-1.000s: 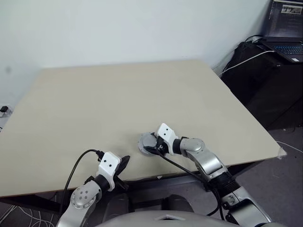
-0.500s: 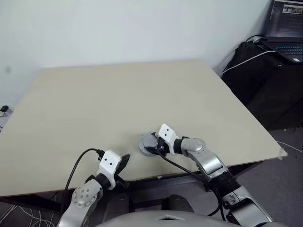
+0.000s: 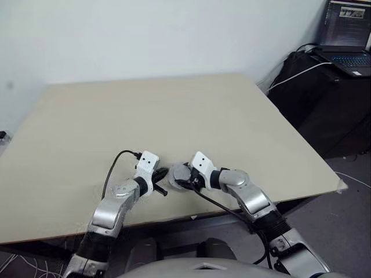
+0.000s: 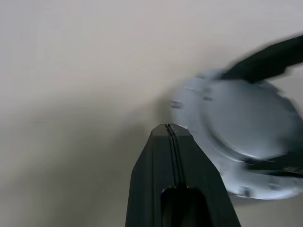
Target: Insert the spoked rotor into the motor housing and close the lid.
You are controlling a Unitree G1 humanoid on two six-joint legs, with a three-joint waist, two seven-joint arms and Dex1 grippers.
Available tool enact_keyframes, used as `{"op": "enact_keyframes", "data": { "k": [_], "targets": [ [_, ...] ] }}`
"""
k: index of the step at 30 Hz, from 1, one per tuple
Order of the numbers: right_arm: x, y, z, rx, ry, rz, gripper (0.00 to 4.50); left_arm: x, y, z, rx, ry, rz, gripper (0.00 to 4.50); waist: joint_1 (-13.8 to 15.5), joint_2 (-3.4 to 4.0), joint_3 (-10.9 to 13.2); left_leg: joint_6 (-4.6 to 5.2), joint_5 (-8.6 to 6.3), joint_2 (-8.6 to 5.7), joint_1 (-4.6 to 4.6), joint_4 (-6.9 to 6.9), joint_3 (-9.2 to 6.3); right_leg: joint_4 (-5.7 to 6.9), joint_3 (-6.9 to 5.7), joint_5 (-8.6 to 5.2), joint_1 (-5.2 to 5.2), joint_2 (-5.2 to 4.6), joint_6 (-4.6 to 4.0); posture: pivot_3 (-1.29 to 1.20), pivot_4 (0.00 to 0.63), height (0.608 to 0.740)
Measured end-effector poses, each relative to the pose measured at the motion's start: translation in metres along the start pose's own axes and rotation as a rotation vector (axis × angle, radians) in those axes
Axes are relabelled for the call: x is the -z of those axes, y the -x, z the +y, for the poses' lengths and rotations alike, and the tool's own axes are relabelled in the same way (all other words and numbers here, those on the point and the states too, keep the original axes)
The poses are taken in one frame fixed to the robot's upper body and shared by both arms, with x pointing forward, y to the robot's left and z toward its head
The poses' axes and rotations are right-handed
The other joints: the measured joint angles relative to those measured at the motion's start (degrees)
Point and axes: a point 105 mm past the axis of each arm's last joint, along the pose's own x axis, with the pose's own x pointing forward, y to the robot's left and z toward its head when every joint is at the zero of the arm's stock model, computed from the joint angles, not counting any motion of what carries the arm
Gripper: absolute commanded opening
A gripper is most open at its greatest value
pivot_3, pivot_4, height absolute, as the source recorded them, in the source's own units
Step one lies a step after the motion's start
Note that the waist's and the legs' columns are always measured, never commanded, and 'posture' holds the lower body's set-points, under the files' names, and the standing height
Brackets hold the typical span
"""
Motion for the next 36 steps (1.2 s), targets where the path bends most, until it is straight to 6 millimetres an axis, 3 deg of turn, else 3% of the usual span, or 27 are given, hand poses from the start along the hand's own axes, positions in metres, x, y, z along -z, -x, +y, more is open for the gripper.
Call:
{"op": "enact_keyframes", "data": {
  "k": [17,21,24,31,36],
  "targets": [
    [0.001,0.002,0.003,0.041,-0.034,-0.002,3.20,-0.009,-0.014,-0.002,0.109,0.003,0.111,0.00,0.10,-0.08,-0.09,0.00,0.01,-0.01,0.10,0.00,-0.02,0.00,0.10,0.02,0.07,0.01,-0.03,0.00,0.000,0.740],
    [0.001,0.003,0.003,0.072,-0.067,-0.012,4.47,-0.009,-0.014,-0.003,0.115,-0.005,0.120,0.00,0.14,-0.10,-0.13,0.00,0.01,-0.01,0.11,0.00,-0.02,-0.01,0.11,0.02,0.08,-0.01,-0.03,0.00,0.000,0.740],
    [0.001,0.006,0.000,0.122,-0.084,-0.025,4.47,-0.009,-0.014,-0.004,0.119,-0.002,0.118,0.00,0.26,-0.10,-0.13,0.01,0.00,-0.05,0.09,0.00,-0.02,-0.03,0.12,0.02,0.08,-0.05,-0.02,0.00,0.000,0.740],
    [-0.019,0.040,-0.012,0.261,-0.071,-0.119,4.47,-0.006,-0.011,-0.008,0.123,0.002,0.113,0.00,0.41,-0.12,-0.12,0.04,-0.02,-0.10,0.03,-0.01,-0.03,-0.08,0.13,0.02,0.04,-0.13,-0.02,0.00,0.000,0.740],
    [-0.021,0.064,0.001,0.276,-0.106,-0.138,4.47,-0.006,-0.010,-0.008,0.122,0.004,0.110,0.00,0.48,-0.13,-0.11,0.05,-0.03,-0.09,0.02,-0.07,-0.07,-0.12,0.10,0.00,0.02,-0.13,-0.03,0.00,0.000,0.740]
  ]
}}
